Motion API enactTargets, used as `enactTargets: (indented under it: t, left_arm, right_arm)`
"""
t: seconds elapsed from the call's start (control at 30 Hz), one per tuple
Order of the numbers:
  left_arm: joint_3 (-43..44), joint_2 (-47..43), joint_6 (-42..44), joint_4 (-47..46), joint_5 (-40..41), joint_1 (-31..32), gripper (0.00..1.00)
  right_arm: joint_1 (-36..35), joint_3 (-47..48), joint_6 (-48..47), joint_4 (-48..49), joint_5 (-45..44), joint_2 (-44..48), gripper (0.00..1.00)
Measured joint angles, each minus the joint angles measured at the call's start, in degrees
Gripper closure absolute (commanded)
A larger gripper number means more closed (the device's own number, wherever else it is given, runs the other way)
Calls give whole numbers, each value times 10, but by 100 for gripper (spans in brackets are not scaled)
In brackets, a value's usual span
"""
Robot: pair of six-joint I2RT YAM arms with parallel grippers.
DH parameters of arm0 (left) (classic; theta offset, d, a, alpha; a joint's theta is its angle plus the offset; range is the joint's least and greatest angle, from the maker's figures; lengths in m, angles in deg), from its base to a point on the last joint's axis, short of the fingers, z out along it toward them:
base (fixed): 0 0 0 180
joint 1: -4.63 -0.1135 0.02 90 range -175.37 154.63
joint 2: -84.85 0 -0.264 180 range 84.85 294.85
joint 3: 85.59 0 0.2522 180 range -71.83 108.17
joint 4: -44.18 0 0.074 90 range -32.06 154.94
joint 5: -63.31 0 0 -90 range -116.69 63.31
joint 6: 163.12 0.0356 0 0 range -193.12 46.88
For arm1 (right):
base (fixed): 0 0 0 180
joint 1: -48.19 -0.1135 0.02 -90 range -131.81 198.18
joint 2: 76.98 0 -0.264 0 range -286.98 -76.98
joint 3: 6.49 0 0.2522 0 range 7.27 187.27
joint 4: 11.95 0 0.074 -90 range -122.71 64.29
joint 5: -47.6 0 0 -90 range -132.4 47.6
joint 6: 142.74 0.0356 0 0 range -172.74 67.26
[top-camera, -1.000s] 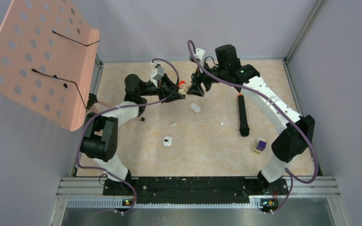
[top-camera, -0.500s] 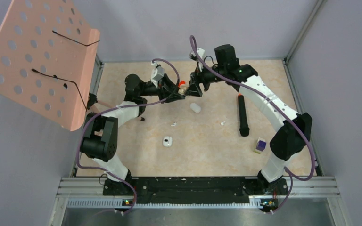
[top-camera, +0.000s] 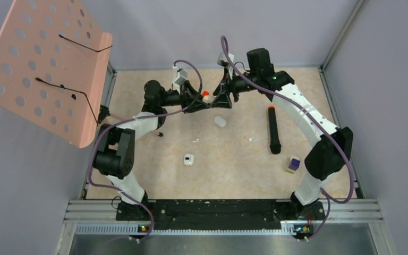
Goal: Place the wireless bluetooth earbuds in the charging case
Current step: Close the charging case.
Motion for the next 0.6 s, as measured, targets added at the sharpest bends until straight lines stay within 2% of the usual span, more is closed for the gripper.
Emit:
enactTargets:
  t: [0.23,0.3,0.5,0.6]
  left_arm:
    - [16,46,-42,16,53,0,100]
    - [24,58,-34,49,65,0,100]
    - [137,116,46,352,185,12,97]
    - [140,133,50,437,233,16,96]
  right_arm:
    - [15,-19,-3,-8,2,15,34]
    - [25,-39,-3,-9,-14,31,34]
    - [59,-114,-12,-5,-121,85,32]
    - [64,-151,-19,-6,-169,100,31]
